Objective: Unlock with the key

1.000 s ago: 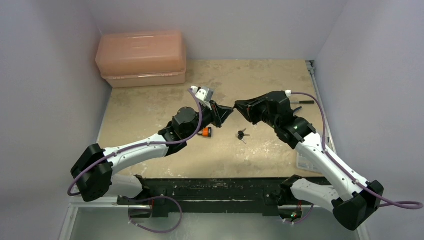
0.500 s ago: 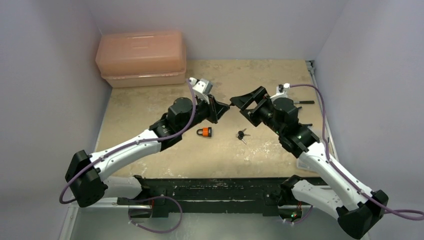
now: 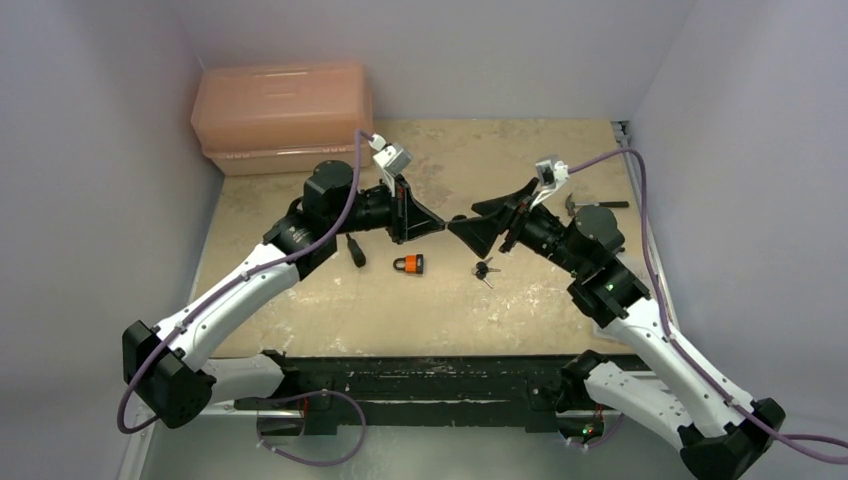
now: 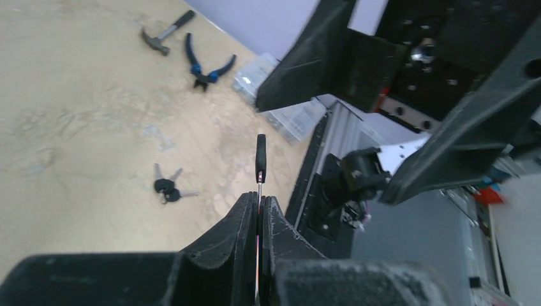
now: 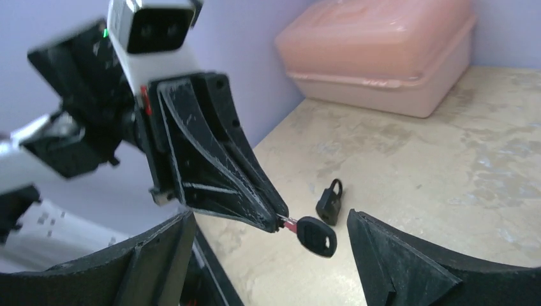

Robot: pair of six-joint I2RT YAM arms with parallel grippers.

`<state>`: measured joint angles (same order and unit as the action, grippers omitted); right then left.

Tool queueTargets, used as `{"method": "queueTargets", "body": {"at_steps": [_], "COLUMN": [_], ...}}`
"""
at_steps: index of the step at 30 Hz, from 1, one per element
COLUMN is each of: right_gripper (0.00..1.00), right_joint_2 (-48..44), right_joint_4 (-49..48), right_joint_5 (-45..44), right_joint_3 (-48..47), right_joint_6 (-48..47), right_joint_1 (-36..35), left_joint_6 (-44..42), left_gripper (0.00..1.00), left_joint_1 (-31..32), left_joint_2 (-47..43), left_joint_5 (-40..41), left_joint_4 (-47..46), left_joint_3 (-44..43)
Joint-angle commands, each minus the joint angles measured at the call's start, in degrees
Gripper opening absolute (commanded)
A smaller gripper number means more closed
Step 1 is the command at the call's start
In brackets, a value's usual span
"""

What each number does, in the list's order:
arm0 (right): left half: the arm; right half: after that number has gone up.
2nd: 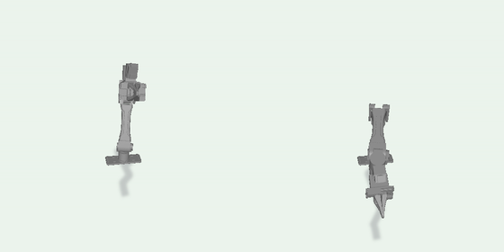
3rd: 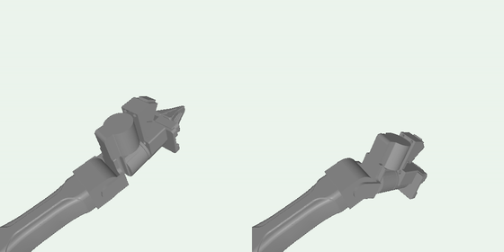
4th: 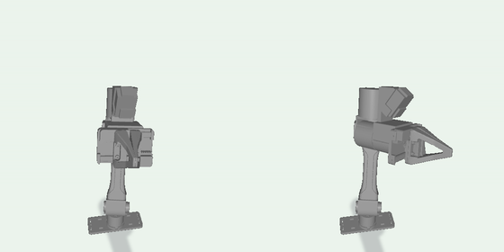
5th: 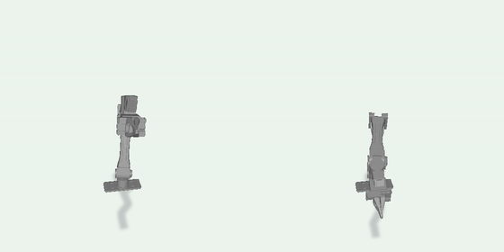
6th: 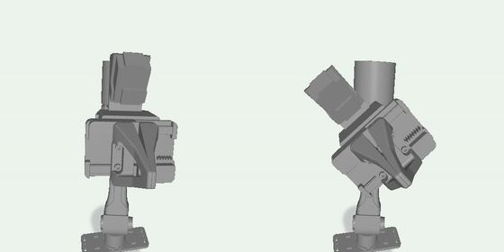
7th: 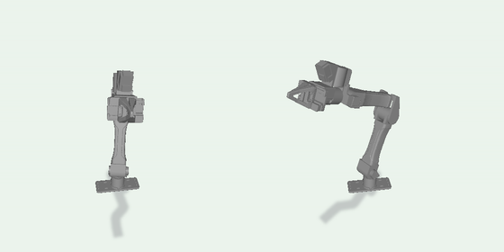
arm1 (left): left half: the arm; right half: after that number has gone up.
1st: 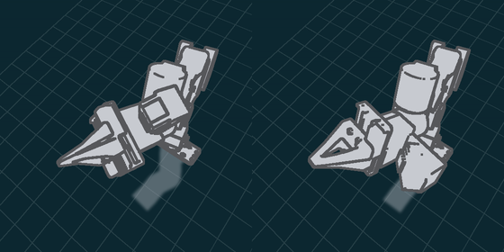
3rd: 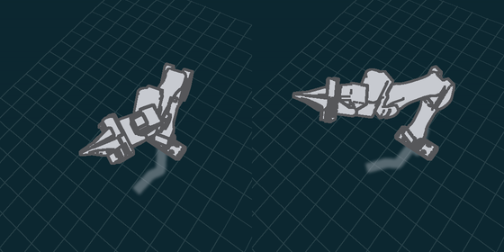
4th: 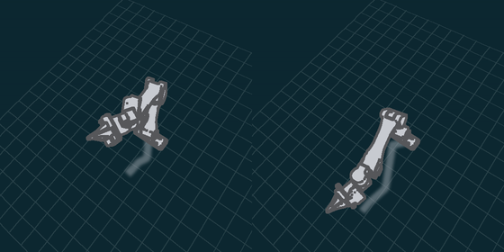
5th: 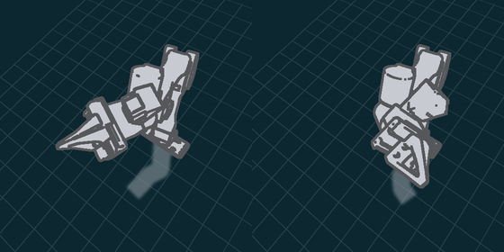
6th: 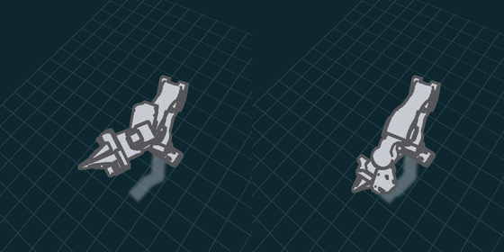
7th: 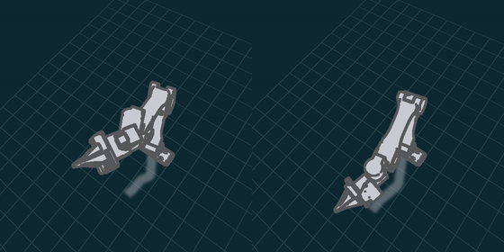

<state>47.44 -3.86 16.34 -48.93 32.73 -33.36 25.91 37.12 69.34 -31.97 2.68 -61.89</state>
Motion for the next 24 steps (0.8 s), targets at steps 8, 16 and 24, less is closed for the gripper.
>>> {"method": "queueTargets", "body": {"at_steps": [8,16,24], "right_gripper": [0.84,0.63,0.57], "right_joint_2": [1.22,-1.14,-1.29], "right_joint_4": [-3.68,-5.71,-5.04], "right_joint_5": [17.82,24.95,25.27], "right_joint_3": [-3.82,-4.28,-5.31], "right_joint_6": [-8.31,-6.89,-6.73], "right_joint_1": [-0.04,-0.1,-0.04], "left_joint_6": [-1.51,-1.15,1.39], "left_gripper": [0.0,0.0,0.0], "left_joint_1": [-1.44,-1.56,-1.59], "left_joint_2": [-1.92,-3.33,-5.05], "left_joint_5": [-16.59,-18.34,-20.05], "left_joint_4": [4.75,6.33,2.79], "left_joint_3": [-7.96,-9.91,-9.02]}}
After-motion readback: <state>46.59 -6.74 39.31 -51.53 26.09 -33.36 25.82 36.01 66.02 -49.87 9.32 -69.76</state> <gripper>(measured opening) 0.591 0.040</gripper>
